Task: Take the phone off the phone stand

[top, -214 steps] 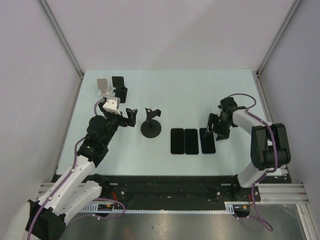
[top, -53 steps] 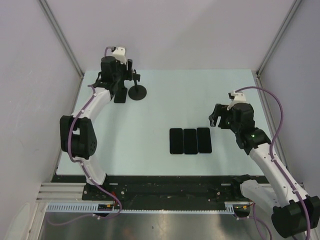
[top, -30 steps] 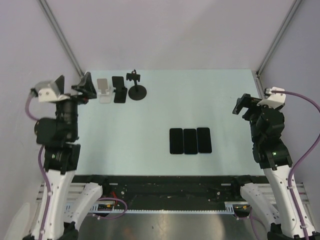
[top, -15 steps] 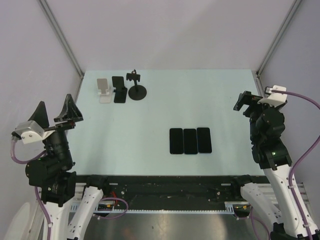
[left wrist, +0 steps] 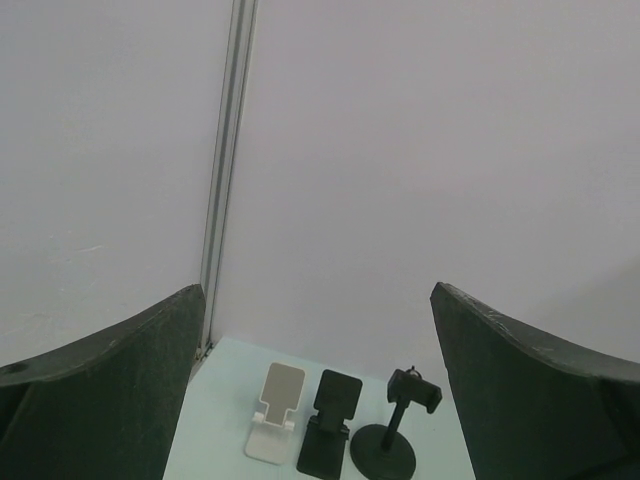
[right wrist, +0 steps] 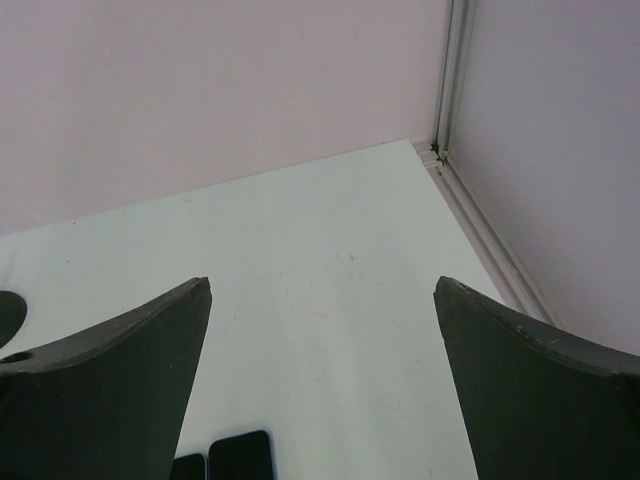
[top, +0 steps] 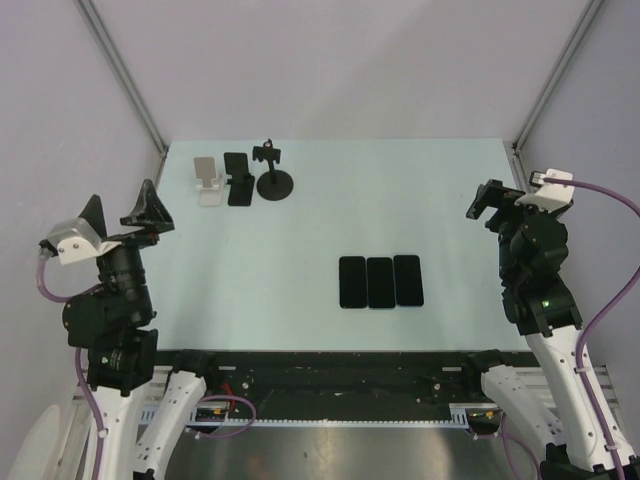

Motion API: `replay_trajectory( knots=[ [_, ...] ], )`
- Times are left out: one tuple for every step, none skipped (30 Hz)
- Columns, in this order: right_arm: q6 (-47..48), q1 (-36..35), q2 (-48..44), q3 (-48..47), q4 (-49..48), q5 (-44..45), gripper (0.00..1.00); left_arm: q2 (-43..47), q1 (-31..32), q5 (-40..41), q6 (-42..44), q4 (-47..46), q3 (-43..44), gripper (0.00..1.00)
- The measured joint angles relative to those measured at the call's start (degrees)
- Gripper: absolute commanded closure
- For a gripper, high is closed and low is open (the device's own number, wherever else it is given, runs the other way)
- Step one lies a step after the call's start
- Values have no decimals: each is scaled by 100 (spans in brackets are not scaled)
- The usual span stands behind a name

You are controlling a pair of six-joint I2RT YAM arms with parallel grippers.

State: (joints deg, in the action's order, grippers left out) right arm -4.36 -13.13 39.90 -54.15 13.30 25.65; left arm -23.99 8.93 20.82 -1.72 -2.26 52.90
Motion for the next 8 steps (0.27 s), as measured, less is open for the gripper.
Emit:
replay_trajectory(
  knots=[
    [-9, 9, 2, 0, 0, -2, 0, -55, 0, -4, -13, 0, 0, 0],
    [-11, 20, 7, 0, 0, -2, 0, -107, 0, -9, -37, 0, 0, 0],
    [-13, 28, 9, 0, 0, -4, 0, -153, 0, -17, -46, 0, 0, 0],
    [-17, 35, 17, 0, 0, -4, 0, -184, 0, -24, -50, 0, 0, 0],
    [-24, 42, 22, 0, 0, -11, 0, -216, 0, -28, -81, 0, 0, 0],
    [-37, 50, 31, 0, 0, -17, 0, -245, 0, -39, -90, 0, 0, 0],
    [-44, 50, 35, 0, 0, -20, 0, -258, 0, -44, -94, 0, 0, 0],
    [-55, 50, 42, 0, 0, -22, 0, -271, 0, -48, -109, -2, 0, 0]
  ],
)
